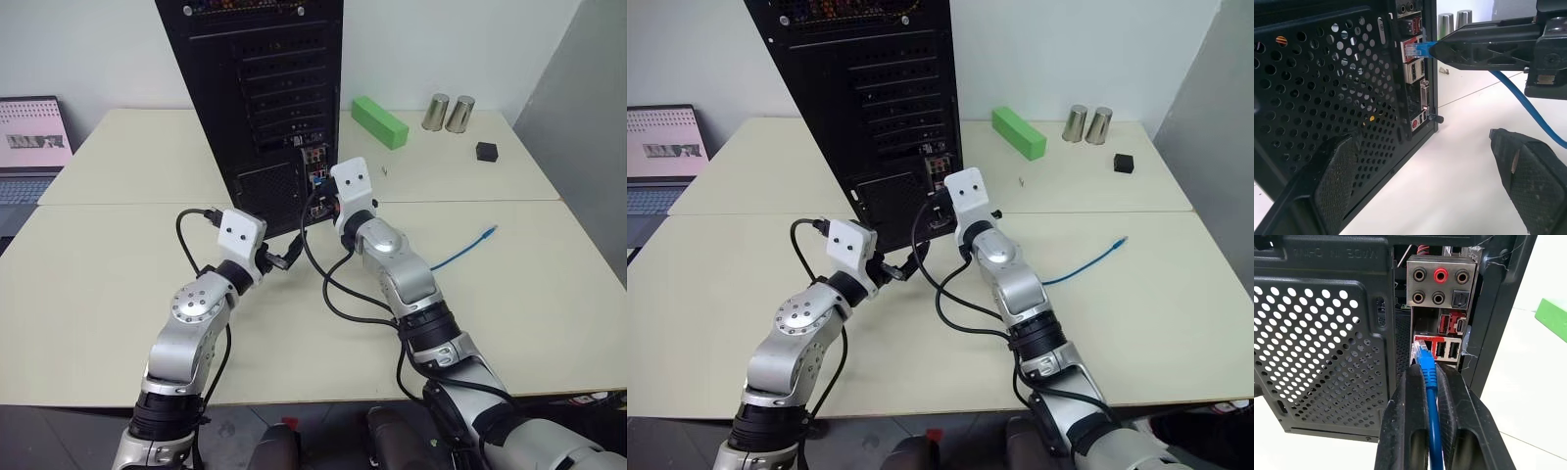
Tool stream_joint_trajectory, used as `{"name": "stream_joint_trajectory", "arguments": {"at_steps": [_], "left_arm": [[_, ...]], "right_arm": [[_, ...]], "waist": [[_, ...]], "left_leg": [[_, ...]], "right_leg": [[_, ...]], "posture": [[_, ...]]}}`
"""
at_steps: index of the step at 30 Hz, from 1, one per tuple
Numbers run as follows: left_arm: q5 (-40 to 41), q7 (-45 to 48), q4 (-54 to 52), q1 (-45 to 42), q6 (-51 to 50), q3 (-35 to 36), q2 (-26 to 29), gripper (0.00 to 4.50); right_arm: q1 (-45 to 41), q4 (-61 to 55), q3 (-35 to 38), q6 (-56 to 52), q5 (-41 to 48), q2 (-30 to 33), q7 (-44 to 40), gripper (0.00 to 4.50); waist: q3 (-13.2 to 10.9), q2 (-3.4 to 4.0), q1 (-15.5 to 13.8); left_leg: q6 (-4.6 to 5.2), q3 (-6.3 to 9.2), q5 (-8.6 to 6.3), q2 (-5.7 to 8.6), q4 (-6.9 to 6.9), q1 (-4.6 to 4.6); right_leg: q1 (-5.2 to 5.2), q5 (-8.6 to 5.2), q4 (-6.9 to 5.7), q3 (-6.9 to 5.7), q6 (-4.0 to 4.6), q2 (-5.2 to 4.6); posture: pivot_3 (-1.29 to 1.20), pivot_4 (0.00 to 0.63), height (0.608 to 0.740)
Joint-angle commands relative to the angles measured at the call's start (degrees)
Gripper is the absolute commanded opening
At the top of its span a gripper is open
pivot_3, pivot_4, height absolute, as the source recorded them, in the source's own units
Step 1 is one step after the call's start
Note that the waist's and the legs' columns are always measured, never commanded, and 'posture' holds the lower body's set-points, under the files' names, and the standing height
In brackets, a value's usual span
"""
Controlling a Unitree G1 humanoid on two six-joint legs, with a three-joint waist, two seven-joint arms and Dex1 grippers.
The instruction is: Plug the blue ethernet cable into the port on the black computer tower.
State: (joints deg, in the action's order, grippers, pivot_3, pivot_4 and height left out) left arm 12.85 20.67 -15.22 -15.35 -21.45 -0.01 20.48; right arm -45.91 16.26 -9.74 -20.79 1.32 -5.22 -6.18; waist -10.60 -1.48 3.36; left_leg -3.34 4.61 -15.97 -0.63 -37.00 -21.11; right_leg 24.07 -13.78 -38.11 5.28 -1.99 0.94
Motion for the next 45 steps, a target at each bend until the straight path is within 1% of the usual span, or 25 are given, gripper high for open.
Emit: {"name": "stream_joint_trajectory", "arguments": {"at_steps": [1,20,22,26,28,34,45], "left_arm": [[-0.4,0.1,-2.6,0.0,1.3,0.3,-0.2,4.41],[-0.6,0.5,-2.3,-0.2,1.9,0.4,-0.4,4.41],[-0.7,0.5,-2.3,-0.2,2.0,0.3,-0.4,4.41],[-0.7,0.6,-2.3,-0.2,2.1,0.2,-0.3,4.41],[-0.8,0.6,-2.3,-0.2,2.1,0.3,-0.2,4.41],[-0.8,0.8,-2.1,-0.5,2.1,0.1,-0.3,4.41],[-1.1,1.1,-2.1,-0.6,1.9,0.2,-0.3,4.41]], "right_arm": [[-1.7,-2.2,1.2,0.8,-0.4,-0.4,0.9,0.0],[-0.5,-0.7,0.9,2.2,-1.3,0.0,1.8,0.0],[-0.4,-1.2,0.8,2.5,-0.7,-0.2,0.9,0.0],[0.8,-6.7,-1.4,0.3,0.9,-0.5,-3.1,0.0],[1.2,-7.5,-1.5,-0.4,0.8,-0.5,-3.3,0.0],[1.3,-6.9,-0.9,-0.9,-0.9,-0.6,-1.5,0.0],[1.8,-5.9,-0.9,-1.5,-2.2,-0.6,-0.5,0.0]], "waist": [[0.0,0.0,0.0],[0.0,0.0,0.0],[0.0,0.0,0.0],[0.0,0.0,0.0],[0.0,0.0,0.0],[0.0,0.0,0.0],[0.0,0.0,0.0]], "left_leg": [[0.0,0.0,0.0,0.0,0.0,0.0],[0.0,0.0,0.0,0.0,0.0,-0.01],[0.0,0.0,0.0,0.01,0.0,-0.01],[0.0,0.01,0.0,0.0,0.01,-0.03],[0.0,0.01,0.0,0.0,0.02,-0.06],[0.0,0.01,0.0,-0.01,0.01,-0.06],[0.0,0.01,0.0,0.0,0.02,-0.08]], "right_leg": [[0.0,0.0,0.0,0.0,0.0,0.0],[0.0,0.0,0.0,0.0,0.0,0.0],[0.0,0.0,0.02,0.0,0.0,0.0],[0.01,0.0,0.03,-0.01,0.0,0.0],[0.04,0.0,0.04,0.0,0.0,0.0],[0.05,0.0,0.03,0.0,0.0,0.0],[0.05,0.0,0.05,-0.01,0.0,0.0]], "posture": [[0.0,0.15,0.74],[0.0,0.15,0.74],[0.0,0.15,0.74],[0.0,0.15,0.74],[0.0,0.15,0.74],[0.0,0.15,0.74],[0.0,0.15,0.74]]}}
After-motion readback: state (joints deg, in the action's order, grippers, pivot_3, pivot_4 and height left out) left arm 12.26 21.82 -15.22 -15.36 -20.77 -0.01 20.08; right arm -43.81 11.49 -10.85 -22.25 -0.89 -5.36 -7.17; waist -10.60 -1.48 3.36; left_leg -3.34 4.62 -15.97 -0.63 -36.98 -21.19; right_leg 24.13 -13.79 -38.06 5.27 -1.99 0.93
